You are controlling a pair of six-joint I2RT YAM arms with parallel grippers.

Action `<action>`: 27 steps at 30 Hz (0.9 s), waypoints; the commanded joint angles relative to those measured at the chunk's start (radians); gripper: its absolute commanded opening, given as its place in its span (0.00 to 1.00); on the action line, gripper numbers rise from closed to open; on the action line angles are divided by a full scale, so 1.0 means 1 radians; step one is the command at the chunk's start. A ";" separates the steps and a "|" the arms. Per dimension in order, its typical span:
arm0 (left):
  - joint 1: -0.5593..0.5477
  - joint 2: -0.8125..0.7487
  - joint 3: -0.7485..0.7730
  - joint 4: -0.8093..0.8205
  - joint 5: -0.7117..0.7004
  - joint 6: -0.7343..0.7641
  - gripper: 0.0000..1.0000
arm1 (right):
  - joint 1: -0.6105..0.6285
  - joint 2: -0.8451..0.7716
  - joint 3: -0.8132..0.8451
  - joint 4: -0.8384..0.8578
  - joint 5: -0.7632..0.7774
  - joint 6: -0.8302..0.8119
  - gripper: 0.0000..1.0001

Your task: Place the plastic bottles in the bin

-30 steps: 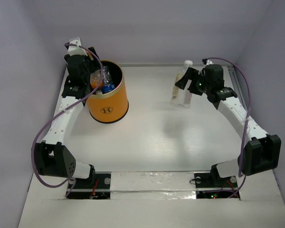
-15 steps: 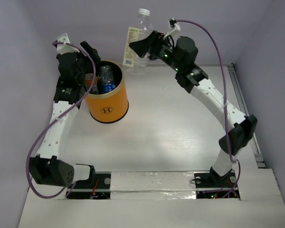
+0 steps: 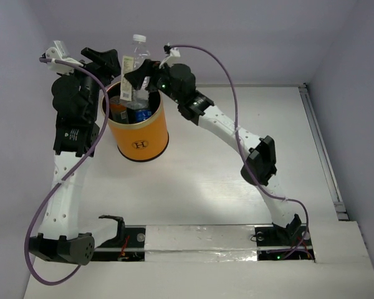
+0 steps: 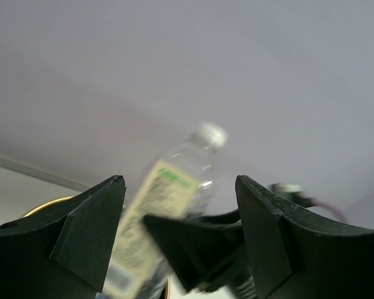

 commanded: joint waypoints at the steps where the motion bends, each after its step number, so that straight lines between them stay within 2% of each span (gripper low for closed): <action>1: 0.005 -0.009 0.065 0.024 -0.003 0.010 0.68 | 0.048 0.036 0.112 -0.001 0.039 -0.082 0.60; 5: 0.005 -0.006 0.044 0.036 0.005 0.010 0.68 | 0.070 0.082 0.161 -0.086 0.082 -0.148 0.62; 9: 0.005 -0.003 0.032 0.047 0.000 0.013 0.69 | 0.079 0.079 0.115 -0.155 0.098 -0.156 0.84; 13: 0.005 -0.003 0.039 0.047 -0.003 0.014 0.75 | 0.079 0.048 0.106 -0.155 0.102 -0.171 0.97; 16: 0.005 -0.001 0.055 0.030 -0.010 0.014 0.98 | 0.079 0.007 0.112 -0.147 0.111 -0.184 1.00; 22: 0.005 -0.019 0.053 0.035 -0.018 0.005 0.99 | 0.079 -0.119 0.055 -0.148 0.159 -0.234 1.00; 27: 0.005 -0.044 0.024 0.049 -0.010 -0.013 0.99 | 0.079 -0.261 -0.116 -0.100 0.202 -0.254 0.99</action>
